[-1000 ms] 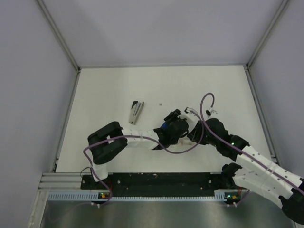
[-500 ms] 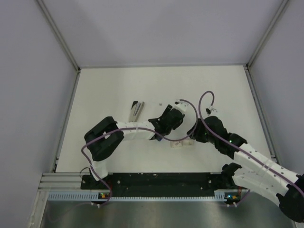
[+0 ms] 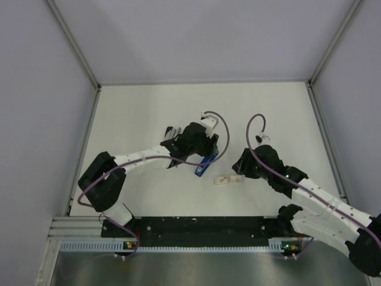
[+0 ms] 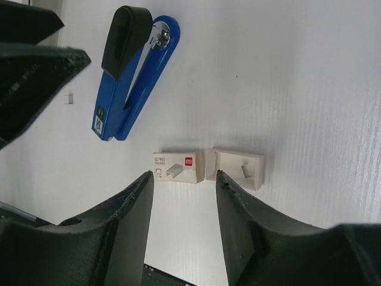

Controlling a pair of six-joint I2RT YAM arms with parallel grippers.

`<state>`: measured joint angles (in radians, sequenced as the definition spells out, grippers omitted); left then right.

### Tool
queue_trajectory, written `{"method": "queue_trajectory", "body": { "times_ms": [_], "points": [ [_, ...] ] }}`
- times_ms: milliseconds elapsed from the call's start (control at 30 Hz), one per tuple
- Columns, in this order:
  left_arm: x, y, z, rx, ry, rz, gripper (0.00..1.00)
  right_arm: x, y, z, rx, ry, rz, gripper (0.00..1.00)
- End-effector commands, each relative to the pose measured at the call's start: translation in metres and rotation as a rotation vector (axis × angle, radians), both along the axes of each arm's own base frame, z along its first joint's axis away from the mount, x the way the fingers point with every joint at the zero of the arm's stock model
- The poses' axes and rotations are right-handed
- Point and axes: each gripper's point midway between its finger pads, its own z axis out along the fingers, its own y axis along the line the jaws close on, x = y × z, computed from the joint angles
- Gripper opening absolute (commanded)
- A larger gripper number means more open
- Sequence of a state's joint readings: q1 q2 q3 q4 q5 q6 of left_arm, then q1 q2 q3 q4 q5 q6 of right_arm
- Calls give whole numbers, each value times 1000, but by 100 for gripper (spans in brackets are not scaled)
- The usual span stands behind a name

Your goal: Unload the staples from the stapler

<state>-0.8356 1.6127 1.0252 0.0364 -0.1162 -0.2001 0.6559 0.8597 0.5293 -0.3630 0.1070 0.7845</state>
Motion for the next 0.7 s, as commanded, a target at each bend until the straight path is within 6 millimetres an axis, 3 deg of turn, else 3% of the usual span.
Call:
{"method": "queue_trajectory", "body": {
  "times_ms": [0, 133, 333, 667],
  "points": [
    [-39, -12, -19, -45, 176, -164, 62, 11, 5, 22, 37, -64, 7, 47],
    [-50, -11, -35, -26, 235, -187, 73, 7, 3, 19, 32, -54, 13, 47],
    [-45, -1, -48, 32, 214, -147, 92, 3, -1, 19, 39, -59, 6, 48],
    [-43, 1, -78, 117, 218, -113, 90, 1, 0, 16, 41, -48, 11, 48]
  ]
}}
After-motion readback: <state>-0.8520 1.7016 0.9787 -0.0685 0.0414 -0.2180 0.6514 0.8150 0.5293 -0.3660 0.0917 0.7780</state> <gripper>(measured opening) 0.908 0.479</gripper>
